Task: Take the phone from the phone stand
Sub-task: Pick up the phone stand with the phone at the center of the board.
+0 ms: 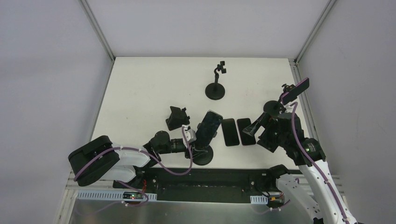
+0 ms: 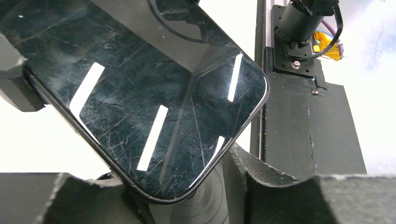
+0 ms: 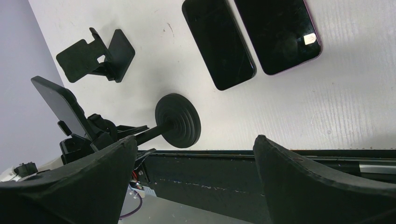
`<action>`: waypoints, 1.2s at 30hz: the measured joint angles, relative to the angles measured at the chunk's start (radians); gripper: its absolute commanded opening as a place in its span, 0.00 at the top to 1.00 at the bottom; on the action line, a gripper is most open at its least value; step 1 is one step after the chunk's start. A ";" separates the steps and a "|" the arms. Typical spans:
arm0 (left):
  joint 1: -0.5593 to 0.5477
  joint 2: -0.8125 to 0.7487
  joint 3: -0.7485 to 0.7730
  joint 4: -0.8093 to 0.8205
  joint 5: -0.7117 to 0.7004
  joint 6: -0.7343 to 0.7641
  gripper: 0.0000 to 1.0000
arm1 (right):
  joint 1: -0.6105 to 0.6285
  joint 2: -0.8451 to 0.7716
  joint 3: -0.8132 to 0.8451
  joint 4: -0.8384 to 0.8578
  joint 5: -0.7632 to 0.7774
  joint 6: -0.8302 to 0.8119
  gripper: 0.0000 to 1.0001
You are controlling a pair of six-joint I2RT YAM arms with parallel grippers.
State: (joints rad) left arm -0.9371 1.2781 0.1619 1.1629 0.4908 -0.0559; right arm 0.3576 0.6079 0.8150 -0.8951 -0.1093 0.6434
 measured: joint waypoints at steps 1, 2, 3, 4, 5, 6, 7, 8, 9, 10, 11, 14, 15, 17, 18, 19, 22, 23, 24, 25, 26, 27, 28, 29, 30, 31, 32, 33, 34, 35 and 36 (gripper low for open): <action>0.000 0.002 0.000 0.002 0.002 -0.002 0.58 | 0.000 0.000 0.000 0.000 0.000 0.000 0.01; 0.000 0.003 0.000 0.004 0.003 -0.002 0.57 | 0.000 0.000 0.000 0.000 0.000 0.000 0.01; 0.000 0.006 0.000 0.005 0.004 -0.003 0.57 | 0.000 0.000 0.000 0.000 0.000 0.000 0.01; 0.000 0.012 0.000 0.006 0.005 -0.004 0.57 | 0.000 0.000 0.000 0.000 0.000 0.000 0.01; 0.000 0.013 0.000 0.006 0.005 -0.004 0.58 | 0.000 0.000 0.000 0.000 0.000 0.000 0.01; 0.000 0.018 0.000 0.007 0.005 -0.004 0.58 | 0.000 0.000 0.000 0.000 0.000 0.000 0.01; 0.000 0.023 0.000 0.008 0.006 -0.004 0.58 | 0.000 0.000 0.000 0.000 0.000 0.000 0.01; 0.000 0.029 0.000 0.008 0.006 -0.004 0.58 | 0.000 0.000 0.000 0.000 0.000 0.000 0.01; 0.000 0.036 0.000 0.009 0.006 -0.004 0.59 | 0.000 0.000 0.000 0.000 0.000 0.000 0.01; 0.000 0.043 0.000 0.010 0.006 -0.004 0.60 | 0.000 0.000 0.000 0.000 0.000 0.000 0.01; 0.000 0.050 0.000 0.011 0.006 -0.004 0.61 | 0.000 0.000 0.000 0.000 0.000 0.000 0.01; 0.000 0.061 0.000 0.016 0.006 -0.005 0.66 | 0.000 0.000 0.000 0.000 0.000 0.000 0.01; 0.000 0.063 0.000 0.020 0.006 -0.005 0.67 | 0.000 0.000 0.000 0.000 0.000 0.000 0.01; 0.000 0.064 0.000 0.024 0.006 -0.005 0.69 | 0.000 0.000 0.000 0.000 0.000 0.000 0.01; 0.000 0.064 0.001 0.025 0.005 -0.006 0.70 | 0.000 0.000 0.000 0.000 0.000 0.000 0.01; 0.000 0.065 0.002 0.025 0.005 -0.007 0.71 | 0.000 0.000 0.000 0.000 0.000 0.000 0.01; 0.000 0.071 0.009 0.029 0.008 -0.013 0.77 | 0.000 0.000 0.000 0.000 0.000 0.000 0.01; 0.000 0.073 0.011 0.029 0.009 -0.013 0.81 | 0.000 0.000 0.000 0.000 0.000 0.000 0.01; 0.000 0.076 0.013 0.030 0.011 -0.012 0.84 | 0.000 0.000 0.000 0.000 0.000 0.000 0.01; 0.000 0.078 0.017 0.034 0.012 -0.011 0.87 | 0.000 0.000 0.000 0.000 -0.001 0.000 0.01; 0.001 0.079 0.022 0.036 0.012 -0.015 0.91 | 0.000 0.000 0.000 0.000 -0.001 0.000 0.01; 0.001 0.084 0.030 0.036 0.015 -0.023 0.96 | 0.000 0.000 0.000 0.000 -0.001 0.000 0.01; 0.001 0.092 0.037 0.036 0.024 -0.030 0.99 | 0.000 0.000 0.000 0.000 -0.001 0.000 0.01; 0.000 0.100 0.045 0.036 0.034 -0.035 1.00 | 0.000 0.000 0.000 0.000 -0.001 0.000 0.01; 0.000 0.110 0.054 0.037 0.049 -0.042 1.00 | 0.000 0.000 0.000 0.000 -0.001 0.000 0.01; 0.000 0.117 0.061 0.037 0.059 -0.047 1.00 | 0.000 -0.006 0.000 0.000 -0.001 0.000 0.01; 0.000 0.125 0.069 0.037 0.071 -0.053 1.00 | 0.000 -0.010 0.000 -0.001 -0.001 0.001 0.01; 0.000 0.132 0.077 0.035 0.082 -0.059 1.00 | 0.000 -0.011 0.000 -0.002 -0.001 0.001 0.01; 0.000 0.138 0.084 0.034 0.091 -0.065 1.00 | 0.000 -0.013 0.003 -0.005 -0.002 0.001 0.01; 0.000 0.142 0.090 0.031 0.103 -0.069 1.00 | 0.000 -0.013 0.006 -0.008 -0.002 0.001 0.01; 0.000 0.142 0.092 0.028 0.109 -0.072 1.00 | 0.000 -0.013 0.008 -0.007 -0.002 0.001 0.01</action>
State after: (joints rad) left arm -0.9371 1.4200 0.2543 1.1908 0.5995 -0.1276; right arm 0.3576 0.5949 0.8234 -0.9024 -0.1116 0.6441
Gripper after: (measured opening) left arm 0.219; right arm 0.990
